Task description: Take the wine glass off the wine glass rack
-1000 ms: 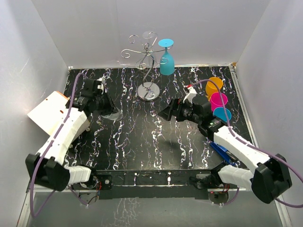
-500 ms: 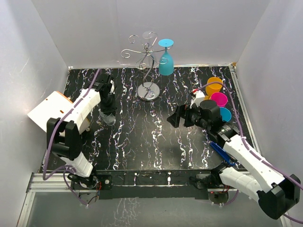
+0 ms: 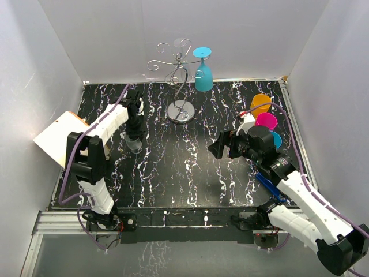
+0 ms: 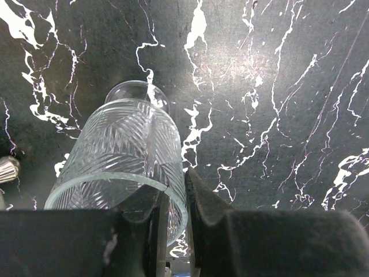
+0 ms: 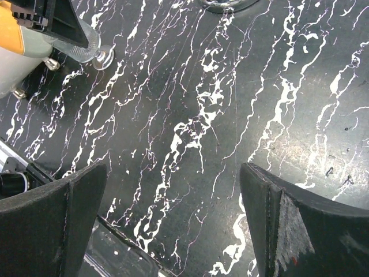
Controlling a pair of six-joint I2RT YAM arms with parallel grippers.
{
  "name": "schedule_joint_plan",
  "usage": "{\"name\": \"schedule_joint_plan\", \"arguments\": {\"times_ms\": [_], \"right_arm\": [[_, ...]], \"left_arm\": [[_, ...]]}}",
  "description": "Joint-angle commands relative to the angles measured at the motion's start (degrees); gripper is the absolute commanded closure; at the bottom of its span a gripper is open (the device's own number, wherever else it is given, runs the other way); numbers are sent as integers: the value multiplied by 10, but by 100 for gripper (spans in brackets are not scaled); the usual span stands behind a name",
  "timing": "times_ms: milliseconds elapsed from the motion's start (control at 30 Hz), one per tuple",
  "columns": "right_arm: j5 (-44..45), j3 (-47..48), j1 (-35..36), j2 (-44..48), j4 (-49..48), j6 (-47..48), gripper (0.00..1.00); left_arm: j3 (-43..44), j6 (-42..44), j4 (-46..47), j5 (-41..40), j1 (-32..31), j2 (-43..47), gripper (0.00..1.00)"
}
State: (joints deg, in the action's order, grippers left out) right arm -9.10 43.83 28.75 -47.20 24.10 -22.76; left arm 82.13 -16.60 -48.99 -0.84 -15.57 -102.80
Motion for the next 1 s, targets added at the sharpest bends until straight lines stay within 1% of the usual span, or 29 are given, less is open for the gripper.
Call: {"name": "schedule_joint_plan", "arguments": {"times_ms": [0,133,233,333,400,467,567,733,833,967], "right_arm": [[12,33,-1,7,-6,2,2],[9,40,-1,2,-6,-2,2],[8,49,-1,-2,-4,-3,2],[9,60,-1,-9,-4,-4,2],[12,66,-1,-15,-4,-5,2],[17,68,-1,-22,-5,-5,2],[28,64,-1,-30,-8,-9,2],[52,38,-1,-32,-24,-25,2],[69,35,-2,-41,-35,-30,2],[92,70,-2,-78,-38,-24,2]], "left_arm": [[25,10,-2,1,1,10,92],[30,14,-8,0,1,14,78],[58,17,-28,-6,1,38,62],[86,22,-47,-19,1,77,44],[108,23,-71,-22,1,102,39],[115,20,-84,-2,1,140,33],[83,7,-66,51,1,233,26],[-23,-32,-16,144,1,379,12],[-90,-61,22,191,1,450,8],[-140,-77,67,219,1,512,5]]}}
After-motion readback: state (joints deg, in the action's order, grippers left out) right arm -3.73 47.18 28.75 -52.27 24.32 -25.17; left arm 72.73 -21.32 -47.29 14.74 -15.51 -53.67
